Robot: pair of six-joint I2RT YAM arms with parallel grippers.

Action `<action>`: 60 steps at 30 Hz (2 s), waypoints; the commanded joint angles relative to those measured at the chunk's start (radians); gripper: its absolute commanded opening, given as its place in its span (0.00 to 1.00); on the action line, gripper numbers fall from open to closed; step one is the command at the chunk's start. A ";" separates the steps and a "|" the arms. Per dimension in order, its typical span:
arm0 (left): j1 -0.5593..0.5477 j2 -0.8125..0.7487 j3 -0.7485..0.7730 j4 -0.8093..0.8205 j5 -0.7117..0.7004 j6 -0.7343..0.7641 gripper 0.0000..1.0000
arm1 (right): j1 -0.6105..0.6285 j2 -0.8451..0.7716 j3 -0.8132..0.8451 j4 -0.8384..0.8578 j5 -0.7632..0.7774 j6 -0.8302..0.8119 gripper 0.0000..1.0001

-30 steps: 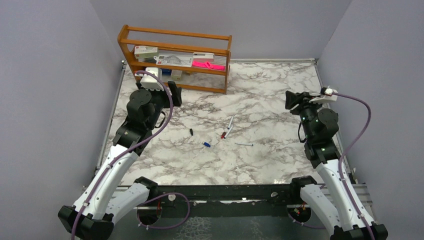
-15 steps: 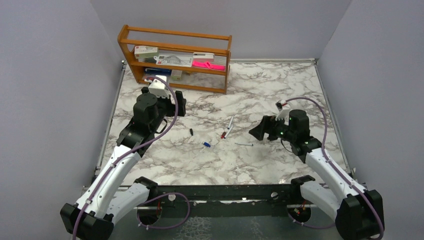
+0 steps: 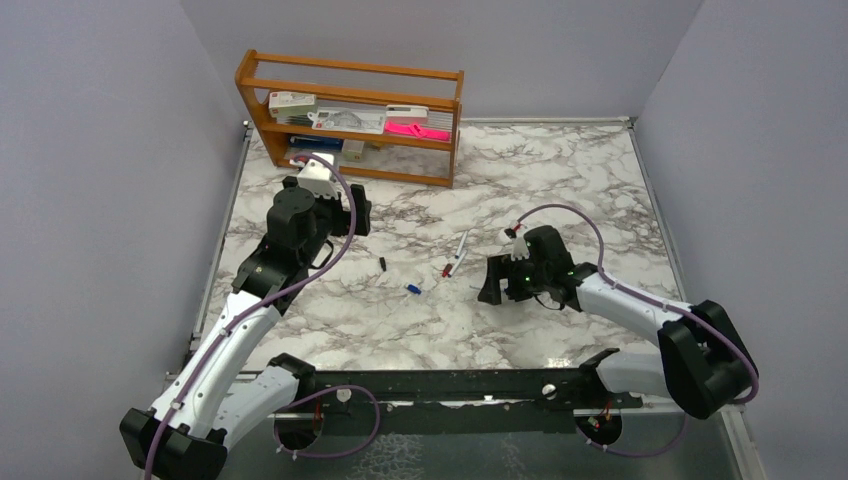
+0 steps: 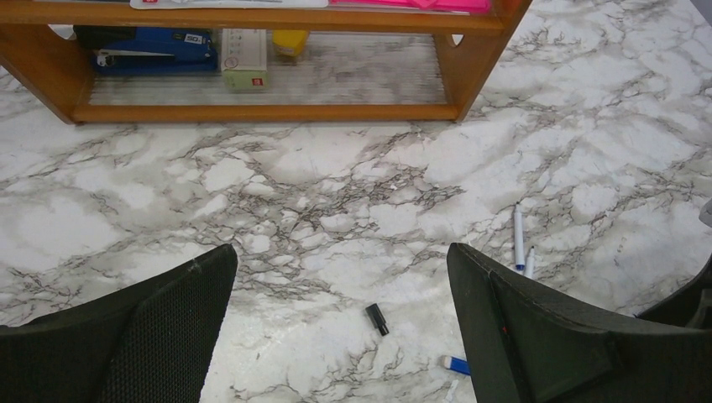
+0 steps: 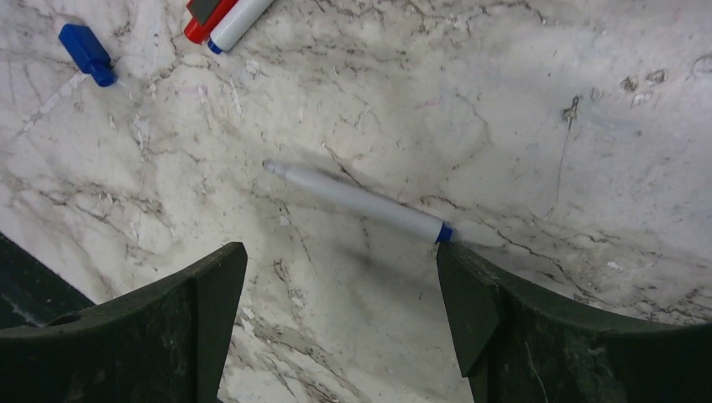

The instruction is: Insert the pens into the pen caps

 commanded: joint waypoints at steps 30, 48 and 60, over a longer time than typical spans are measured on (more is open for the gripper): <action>0.036 0.019 -0.005 -0.001 -0.009 0.038 0.99 | 0.142 0.123 0.115 -0.021 0.171 -0.045 0.85; 0.044 0.006 -0.007 -0.002 -0.006 0.041 0.99 | 0.305 0.246 0.267 -0.278 0.498 0.048 0.62; 0.045 0.010 -0.007 -0.005 -0.020 0.024 0.99 | 0.341 0.325 0.313 -0.290 0.505 0.063 0.08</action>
